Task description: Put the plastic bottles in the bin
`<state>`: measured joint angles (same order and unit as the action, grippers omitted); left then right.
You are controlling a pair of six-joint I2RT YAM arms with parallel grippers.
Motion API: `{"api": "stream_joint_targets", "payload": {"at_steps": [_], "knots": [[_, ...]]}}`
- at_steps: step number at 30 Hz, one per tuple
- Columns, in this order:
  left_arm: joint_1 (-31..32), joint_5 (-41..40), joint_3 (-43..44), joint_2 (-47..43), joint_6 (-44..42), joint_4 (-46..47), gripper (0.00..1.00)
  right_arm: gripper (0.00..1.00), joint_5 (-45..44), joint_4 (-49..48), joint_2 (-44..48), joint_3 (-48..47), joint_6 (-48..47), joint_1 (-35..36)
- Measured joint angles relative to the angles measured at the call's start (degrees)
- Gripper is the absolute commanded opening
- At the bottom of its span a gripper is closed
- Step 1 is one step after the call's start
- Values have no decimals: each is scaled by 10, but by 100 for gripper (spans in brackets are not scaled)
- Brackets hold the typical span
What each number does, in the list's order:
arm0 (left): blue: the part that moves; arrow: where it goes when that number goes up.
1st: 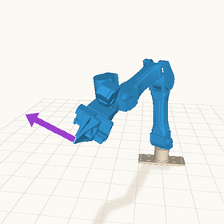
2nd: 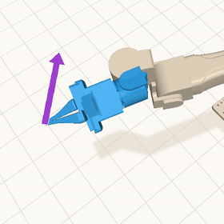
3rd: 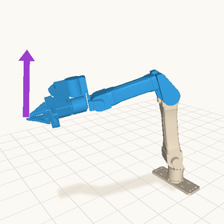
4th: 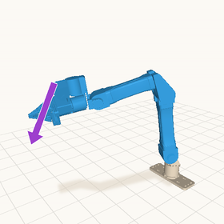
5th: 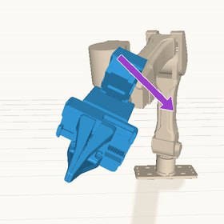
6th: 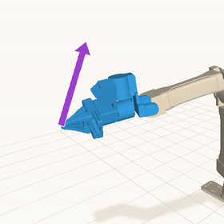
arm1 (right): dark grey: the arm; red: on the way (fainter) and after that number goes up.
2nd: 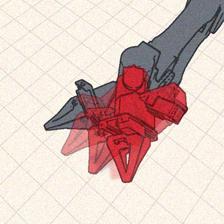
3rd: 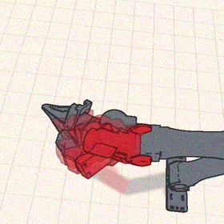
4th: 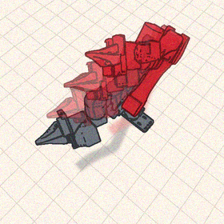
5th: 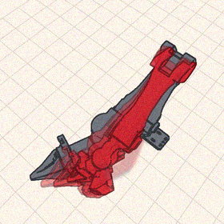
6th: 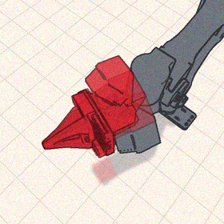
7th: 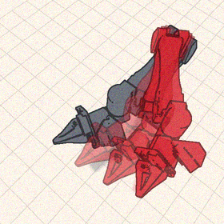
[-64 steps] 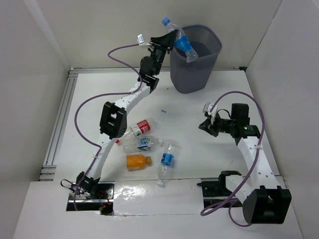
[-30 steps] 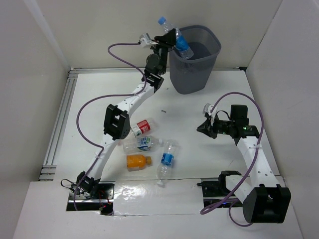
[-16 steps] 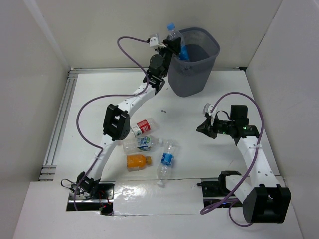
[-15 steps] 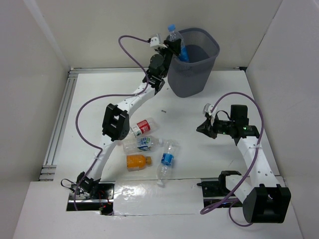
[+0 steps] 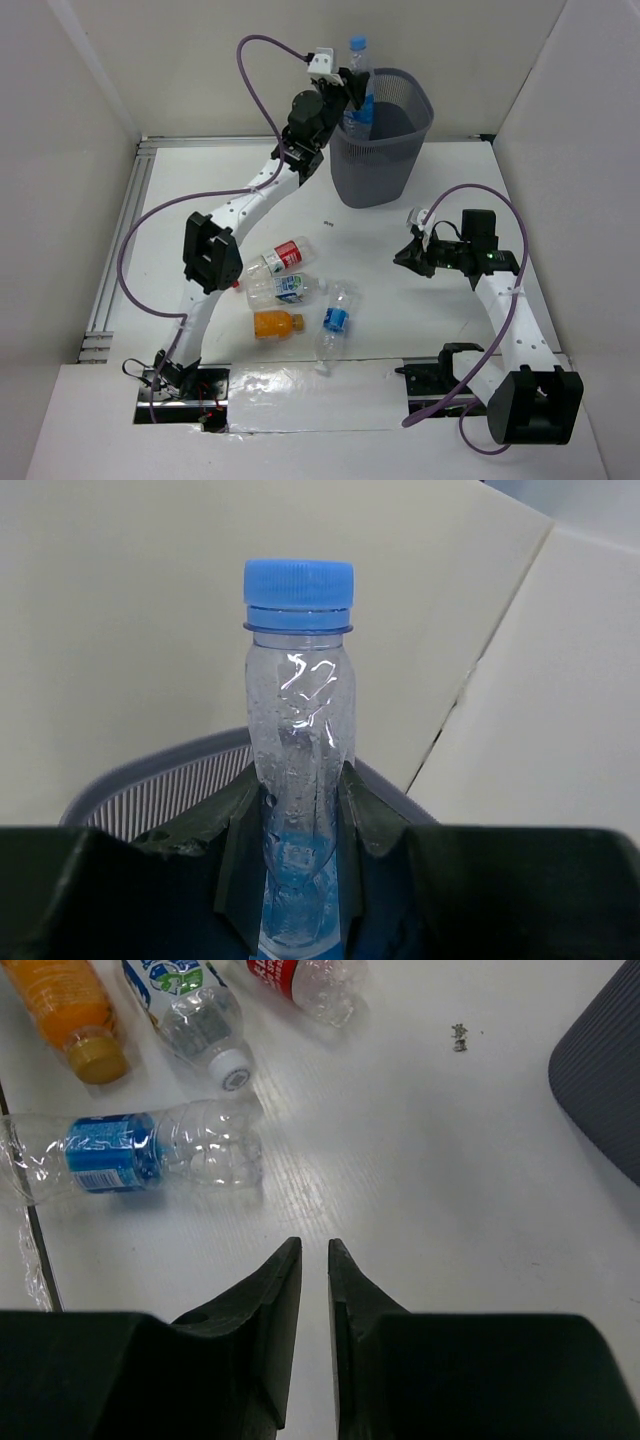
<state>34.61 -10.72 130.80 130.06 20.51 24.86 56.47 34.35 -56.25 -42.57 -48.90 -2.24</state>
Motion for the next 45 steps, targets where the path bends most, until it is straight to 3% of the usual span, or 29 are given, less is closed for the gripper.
{"api": "stream_joint_targets", "payload": {"at_steps": [3, 4, 10, 11, 14, 18, 20, 24, 28, 30, 34, 38, 44, 45], "knots": [[0, 12, 0, -6, -15, -13, 94, 37, 0, -1, 0, 0, 0, 0], [0, 16, 0, -6, -16, -19, 100, 41, 0, -1, -1, 0, 0, 0], [-8, 48, 0, -6, -7, -58, 100, 66, -1, -2, -2, -1, -2, 0], [-10, 52, 0, -6, -7, -59, 100, 76, -1, -2, -4, -3, -4, 0], [-12, 67, 1, -8, -7, -59, 100, 90, -1, 3, -7, -15, -20, 0], [-15, 102, -4, -45, -17, -106, 100, 96, 22, 41, -32, -57, -164, 10], [-15, 107, -44, -109, -25, -150, 100, 96, 32, 73, -57, -71, -274, 31], [-13, 65, -234, -344, -27, -257, 100, 96, 16, 130, -126, -81, -468, 112], [-30, 24, -440, -577, 11, -350, 100, 97, -44, 147, -177, -80, -573, 222], [-45, 3, -515, -649, 45, -411, 100, 97, -74, 136, -184, -77, -598, 276], [-56, -26, -660, -711, 139, -535, 100, 95, -120, 111, -208, -75, -626, 365], [-48, -24, -798, -746, 209, -655, 100, 85, -161, 105, -268, -76, -639, 419], [0, -21, -824, -844, 239, -720, 100, 76, -203, 93, -325, -62, -645, 456], [9, -19, -823, -853, 239, -722, 100, 71, -209, 90, -330, -57, -646, 461]]}}
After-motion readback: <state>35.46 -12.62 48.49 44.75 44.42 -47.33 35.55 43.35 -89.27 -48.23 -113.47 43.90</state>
